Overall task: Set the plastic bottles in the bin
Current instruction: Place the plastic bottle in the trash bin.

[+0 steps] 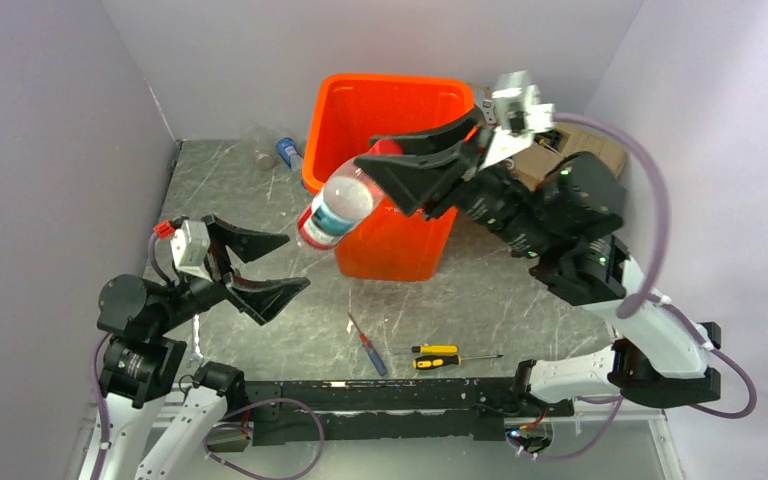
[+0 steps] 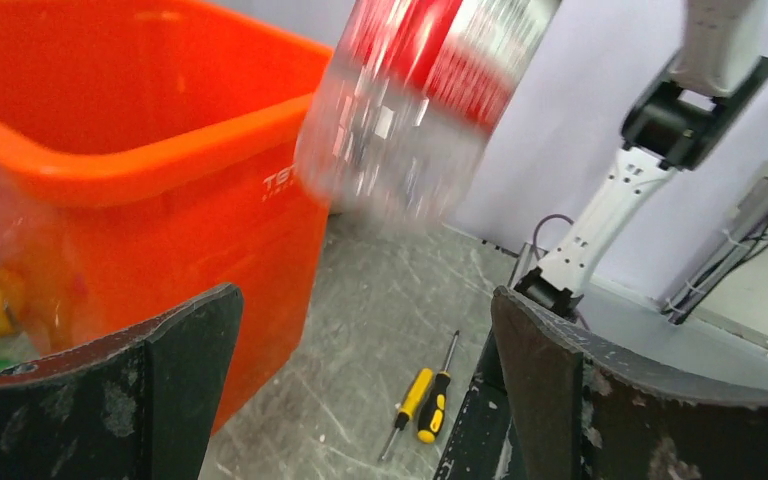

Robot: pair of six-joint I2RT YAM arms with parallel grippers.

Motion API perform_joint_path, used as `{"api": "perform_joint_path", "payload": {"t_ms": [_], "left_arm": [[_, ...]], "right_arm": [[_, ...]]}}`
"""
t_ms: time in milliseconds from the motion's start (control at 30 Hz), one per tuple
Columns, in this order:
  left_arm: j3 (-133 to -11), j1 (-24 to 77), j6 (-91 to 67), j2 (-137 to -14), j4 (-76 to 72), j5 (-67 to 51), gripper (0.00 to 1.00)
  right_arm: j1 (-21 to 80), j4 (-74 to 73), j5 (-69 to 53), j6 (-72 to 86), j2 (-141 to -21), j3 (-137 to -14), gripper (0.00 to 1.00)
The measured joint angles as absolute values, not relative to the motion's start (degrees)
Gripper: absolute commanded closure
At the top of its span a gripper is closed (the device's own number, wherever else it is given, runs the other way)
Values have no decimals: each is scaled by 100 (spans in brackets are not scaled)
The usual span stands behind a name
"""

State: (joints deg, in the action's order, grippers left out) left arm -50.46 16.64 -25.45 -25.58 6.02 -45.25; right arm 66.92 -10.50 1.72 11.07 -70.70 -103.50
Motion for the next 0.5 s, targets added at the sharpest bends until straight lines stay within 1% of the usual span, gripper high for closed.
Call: {"api": "perform_joint_path", "payload": {"t_ms": [133, 267, 500], "left_arm": [[-5043, 1664, -2327, -2561, 1096, -4101, 0], [-5043, 1664, -2167, -2561, 1378, -3822, 0], [-4941, 1664, -2032, -2558, 1448, -3479, 1]], "right_arm": [[6692, -884, 530, 642, -6945, -10663, 100], [6692, -502, 939, 91, -6860, -10711, 100], [6689, 353, 1824, -1048, -6923, -10672, 100]]}}
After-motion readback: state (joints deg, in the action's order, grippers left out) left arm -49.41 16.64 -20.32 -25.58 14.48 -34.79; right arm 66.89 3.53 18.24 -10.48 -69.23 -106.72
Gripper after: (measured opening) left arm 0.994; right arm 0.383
